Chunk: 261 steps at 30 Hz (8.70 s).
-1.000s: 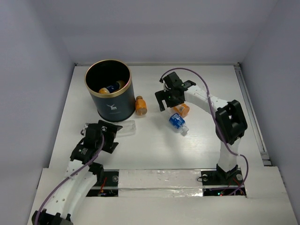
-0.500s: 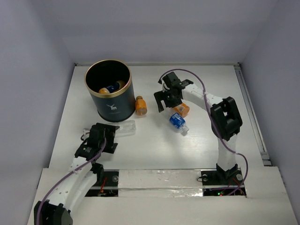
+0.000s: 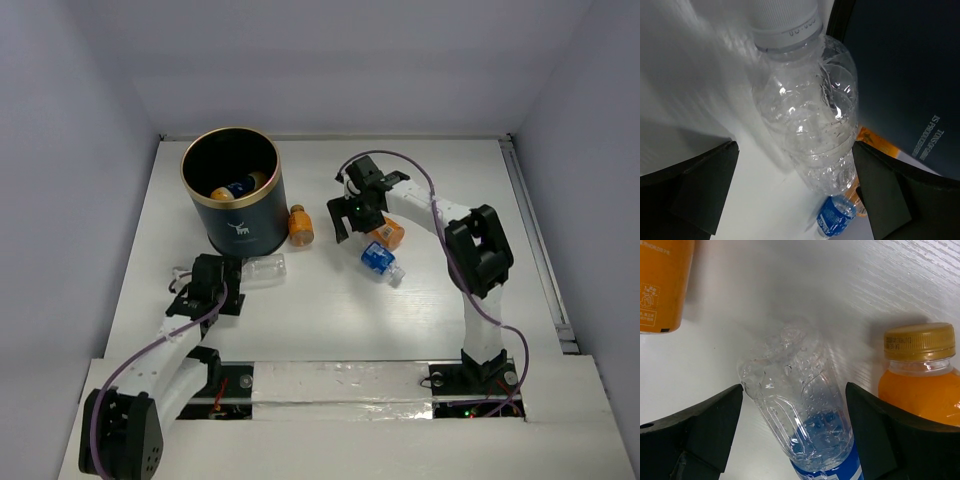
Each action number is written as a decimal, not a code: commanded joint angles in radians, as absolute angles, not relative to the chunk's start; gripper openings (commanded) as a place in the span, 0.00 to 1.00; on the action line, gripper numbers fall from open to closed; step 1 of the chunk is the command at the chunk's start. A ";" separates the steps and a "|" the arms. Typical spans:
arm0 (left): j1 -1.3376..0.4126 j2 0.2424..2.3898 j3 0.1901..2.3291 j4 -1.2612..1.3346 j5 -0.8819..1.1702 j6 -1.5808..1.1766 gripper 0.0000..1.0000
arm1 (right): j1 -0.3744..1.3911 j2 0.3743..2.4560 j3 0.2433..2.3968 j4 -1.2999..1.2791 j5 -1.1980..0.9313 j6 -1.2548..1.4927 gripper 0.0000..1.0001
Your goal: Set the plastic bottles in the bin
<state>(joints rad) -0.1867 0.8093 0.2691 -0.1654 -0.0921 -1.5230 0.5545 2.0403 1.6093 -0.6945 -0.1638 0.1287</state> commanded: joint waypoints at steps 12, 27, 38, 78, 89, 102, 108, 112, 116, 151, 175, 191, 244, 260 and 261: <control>-0.150 0.848 0.276 -0.112 -0.143 -1.445 0.74 | 0.551 2.049 1.579 -0.626 -0.235 0.164 0.68; -0.141 0.726 0.396 -0.231 -0.101 -1.212 0.50 | 0.551 1.796 1.503 -0.574 -0.333 0.242 0.51; -0.141 0.491 0.556 -0.432 -0.023 -1.089 0.43 | 0.561 1.595 1.817 -0.457 -0.636 0.451 0.50; -0.201 0.900 1.450 -0.336 -0.302 -0.528 0.42 | 0.767 2.145 2.370 -0.181 0.114 0.724 0.88; -0.201 1.107 1.473 -0.189 -0.380 -0.339 0.42 | 0.767 1.927 2.232 -0.167 0.083 0.614 0.69; -0.244 1.238 1.356 -0.068 -0.432 -0.103 0.44 | 0.718 1.442 1.490 -0.046 0.121 0.538 0.26; -0.255 1.311 1.279 -0.061 -0.405 -0.074 0.52 | 0.718 1.356 1.364 -0.055 0.121 0.563 0.26; -0.255 1.303 1.258 -0.069 -0.416 -0.101 0.78 | 0.718 1.332 1.356 -0.078 0.117 0.560 0.30; -0.255 1.273 1.324 -0.121 -0.397 -0.117 0.99 | 0.718 1.315 1.351 -0.121 0.143 0.529 0.40; -0.828 1.419 1.140 -0.314 -0.431 -0.532 0.95 | 0.339 1.713 1.449 -0.658 -0.209 0.178 0.96; -0.687 1.666 1.252 -0.321 -0.443 -0.545 0.99 | 0.339 1.953 1.460 -0.660 -0.239 0.173 0.72; -0.678 1.839 1.275 -0.307 -0.583 -0.511 0.99 | 0.339 1.720 1.281 -0.520 -0.290 0.264 0.56; -0.094 1.298 1.330 -0.347 -0.166 -0.328 0.86 | 0.603 1.381 1.374 -0.454 -0.298 0.440 0.55; -0.094 1.094 1.270 -0.356 -0.136 -0.386 0.99 | 0.819 1.893 2.282 -0.451 -0.345 0.515 0.55; -0.094 1.076 1.278 -0.357 -0.137 -0.400 0.99 | 0.834 1.922 2.342 -0.434 -0.347 0.544 0.55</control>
<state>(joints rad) -0.0963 1.1515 1.2648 -0.3763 -0.1432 -0.3592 0.8104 1.8374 2.2227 -0.4751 -0.3302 0.4923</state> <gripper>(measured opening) 0.989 0.709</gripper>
